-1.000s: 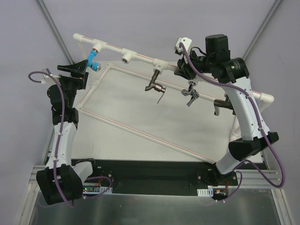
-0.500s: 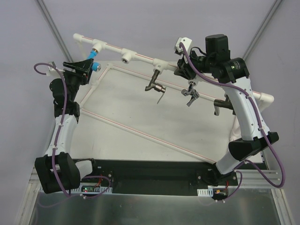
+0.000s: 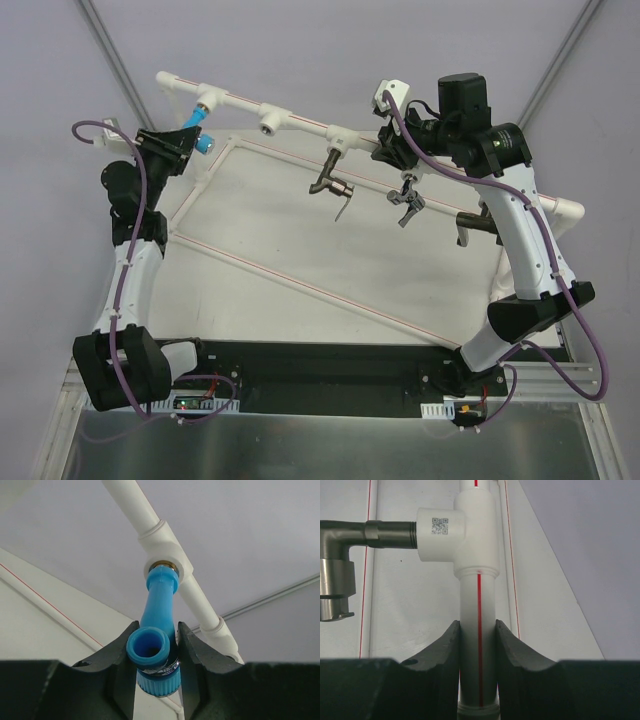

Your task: Install the water faucets

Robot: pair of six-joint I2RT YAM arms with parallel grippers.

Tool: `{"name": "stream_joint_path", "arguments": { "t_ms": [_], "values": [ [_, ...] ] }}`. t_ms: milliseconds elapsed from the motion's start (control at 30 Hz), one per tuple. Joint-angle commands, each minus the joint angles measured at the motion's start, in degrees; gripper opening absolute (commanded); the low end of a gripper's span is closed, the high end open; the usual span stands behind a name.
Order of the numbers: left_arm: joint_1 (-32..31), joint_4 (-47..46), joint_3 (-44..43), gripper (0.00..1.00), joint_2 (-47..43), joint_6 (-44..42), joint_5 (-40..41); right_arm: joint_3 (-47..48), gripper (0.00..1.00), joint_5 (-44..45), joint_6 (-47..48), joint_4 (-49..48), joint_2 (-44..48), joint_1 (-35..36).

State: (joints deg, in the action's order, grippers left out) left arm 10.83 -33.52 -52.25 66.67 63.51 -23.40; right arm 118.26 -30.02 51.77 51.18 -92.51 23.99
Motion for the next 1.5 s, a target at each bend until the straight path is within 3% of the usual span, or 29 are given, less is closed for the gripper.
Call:
{"name": "stream_joint_path", "arguments": {
  "t_ms": [0,200,500,700,1100,1333,1467],
  "values": [
    [-0.46,2.13,-4.44,0.03,-0.05,-11.54,-2.88,-0.31,0.01,-5.49,1.85,4.98,3.48,0.97],
    [-2.21,8.46,-7.42,0.00,0.03,-29.12,-5.68,-0.31,0.01,-5.84,1.67,4.90,3.30,0.97],
    [-5.82,21.47,-12.43,0.00,0.30,-62.07,-5.70,-0.75,0.01,-6.19,1.58,4.72,3.39,0.89],
    [-13.18,29.82,-14.46,0.02,0.12,-89.64,3.26,-0.75,0.01,-6.28,1.50,4.63,3.30,0.97],
    [-27.51,31.94,-11.30,0.01,3.11,-128.67,30.48,-0.57,0.01,-6.19,1.49,4.37,3.21,1.06],
    [-31.39,30.35,-7.96,0.03,5.13,-144.88,39.91,-0.48,0.01,-6.10,1.49,4.37,2.95,0.97],
    [-32.19,29.56,-7.16,0.14,5.31,-148.76,42.20,-0.57,0.01,-5.93,1.58,4.37,2.95,1.06]
  ]
}}
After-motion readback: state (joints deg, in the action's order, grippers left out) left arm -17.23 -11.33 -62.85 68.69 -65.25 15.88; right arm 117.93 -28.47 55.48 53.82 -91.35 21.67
